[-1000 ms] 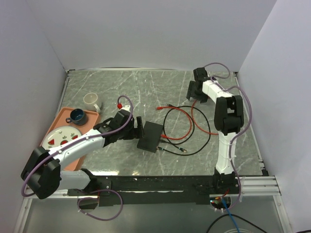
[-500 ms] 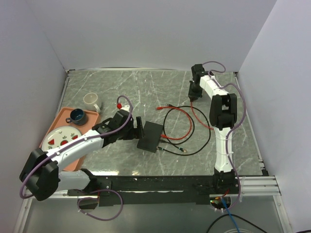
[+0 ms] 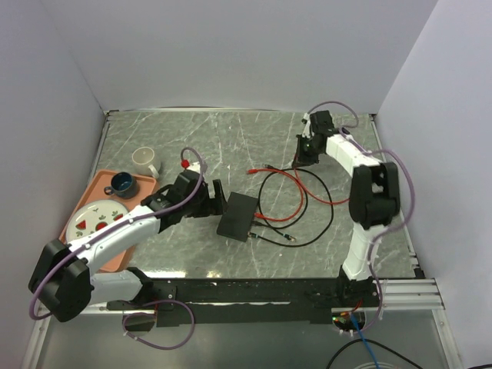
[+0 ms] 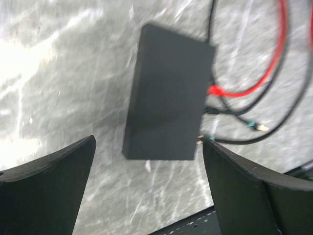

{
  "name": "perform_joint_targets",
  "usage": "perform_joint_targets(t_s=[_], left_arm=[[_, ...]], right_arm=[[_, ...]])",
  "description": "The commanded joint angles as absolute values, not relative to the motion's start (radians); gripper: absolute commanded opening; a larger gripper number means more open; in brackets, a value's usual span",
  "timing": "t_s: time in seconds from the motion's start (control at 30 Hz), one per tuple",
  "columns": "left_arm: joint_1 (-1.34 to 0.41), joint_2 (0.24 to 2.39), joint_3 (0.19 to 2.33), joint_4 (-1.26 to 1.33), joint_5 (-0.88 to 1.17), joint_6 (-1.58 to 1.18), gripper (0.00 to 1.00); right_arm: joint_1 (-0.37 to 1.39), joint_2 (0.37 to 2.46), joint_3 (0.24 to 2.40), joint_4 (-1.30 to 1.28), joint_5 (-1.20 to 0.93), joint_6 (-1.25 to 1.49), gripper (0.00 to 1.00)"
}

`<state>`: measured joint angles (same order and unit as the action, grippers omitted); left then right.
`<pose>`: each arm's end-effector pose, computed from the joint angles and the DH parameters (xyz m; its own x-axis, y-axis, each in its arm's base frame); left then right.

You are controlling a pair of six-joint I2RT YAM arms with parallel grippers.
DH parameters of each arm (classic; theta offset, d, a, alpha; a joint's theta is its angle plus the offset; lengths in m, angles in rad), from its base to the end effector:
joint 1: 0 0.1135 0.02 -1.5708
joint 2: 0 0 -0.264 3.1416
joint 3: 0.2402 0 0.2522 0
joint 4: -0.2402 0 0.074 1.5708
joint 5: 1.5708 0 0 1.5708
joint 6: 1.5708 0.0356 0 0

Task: Insert the plug into the switch port

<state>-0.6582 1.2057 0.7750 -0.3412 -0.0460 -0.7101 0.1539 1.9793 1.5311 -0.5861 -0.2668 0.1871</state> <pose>0.2003 -0.1528 0.2359 -0.7998 -0.2048 -0.5643 0.0839 0.8927 -0.4428 0.4205 0.0747 0.2106 -0.8868 0.0440 -0.4601 -0.1181 0.9408 0.3177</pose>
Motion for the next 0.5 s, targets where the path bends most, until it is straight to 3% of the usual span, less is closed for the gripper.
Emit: perform_joint_targets(t_s=[0.0, 0.33, 0.47], left_arm=[[-0.603, 1.126, 0.833, -0.197, 0.101, -0.673, 0.97], [-0.548, 1.108, 0.867, 0.089, 0.452, -0.696, 0.95], [-0.541, 1.144, 0.890, 0.121, 0.492, -0.716, 0.95]], right_arm=[[0.169, 1.720, 1.376, -0.348, -0.541, 0.160, 0.00], [0.425, 1.320, 1.002, -0.225, -0.624, 0.009, 0.00], [0.544, 1.171, 0.916, -0.226, -0.606, -0.049, 0.00]])
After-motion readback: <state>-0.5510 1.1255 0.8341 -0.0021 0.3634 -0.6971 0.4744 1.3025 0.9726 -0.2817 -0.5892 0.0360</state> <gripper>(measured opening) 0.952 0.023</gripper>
